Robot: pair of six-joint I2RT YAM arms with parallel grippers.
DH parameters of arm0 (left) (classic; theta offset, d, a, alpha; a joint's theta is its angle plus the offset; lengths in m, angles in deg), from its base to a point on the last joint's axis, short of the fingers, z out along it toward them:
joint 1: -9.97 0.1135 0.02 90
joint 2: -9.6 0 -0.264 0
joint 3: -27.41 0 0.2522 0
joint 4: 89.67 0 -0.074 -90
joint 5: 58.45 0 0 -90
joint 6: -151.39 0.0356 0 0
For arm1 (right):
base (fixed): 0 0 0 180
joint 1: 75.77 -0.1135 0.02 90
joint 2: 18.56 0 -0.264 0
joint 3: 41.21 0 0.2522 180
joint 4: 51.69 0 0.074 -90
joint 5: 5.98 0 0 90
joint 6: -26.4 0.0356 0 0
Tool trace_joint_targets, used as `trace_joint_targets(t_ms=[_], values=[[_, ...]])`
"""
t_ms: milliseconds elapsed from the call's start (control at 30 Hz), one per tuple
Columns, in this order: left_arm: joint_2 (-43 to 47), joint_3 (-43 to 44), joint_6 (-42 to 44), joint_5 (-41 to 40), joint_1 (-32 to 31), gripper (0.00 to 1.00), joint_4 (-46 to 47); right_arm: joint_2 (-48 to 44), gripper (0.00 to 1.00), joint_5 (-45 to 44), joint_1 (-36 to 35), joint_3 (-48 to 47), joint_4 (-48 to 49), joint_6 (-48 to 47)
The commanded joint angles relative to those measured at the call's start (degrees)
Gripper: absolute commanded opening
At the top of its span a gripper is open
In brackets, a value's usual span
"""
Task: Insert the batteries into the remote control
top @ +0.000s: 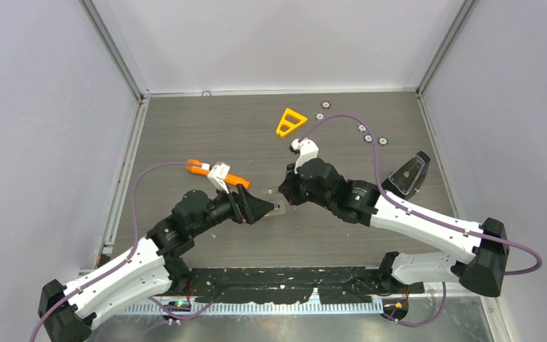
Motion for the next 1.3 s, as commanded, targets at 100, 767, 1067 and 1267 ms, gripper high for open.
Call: trace_joint_targets(t_ms=[100,767,1067,1267], values=[[-0.45,2.7,-1.02,-2.28,-0.01,0.68,-0.02,0.75,0.05,-0.97,-1.55,-2.85,3.97,-0.82],[0.89,2.07,-6.83,-5.17,0.66,0.35,0.0,1.4,0.05,-0.34,-3.68,-1.67,4.85,-2.43],[1.62,1.08,-7.27,-6.86,0.77,0.29,0.55,1.8,0.06,0.51,-3.94,-1.61,4.46,-3.94],[0.79,1.2,-6.16,-5.89,0.79,0.0,0.86,1.28,0.06,0.54,-3.96,-2.06,3.48,-3.17]])
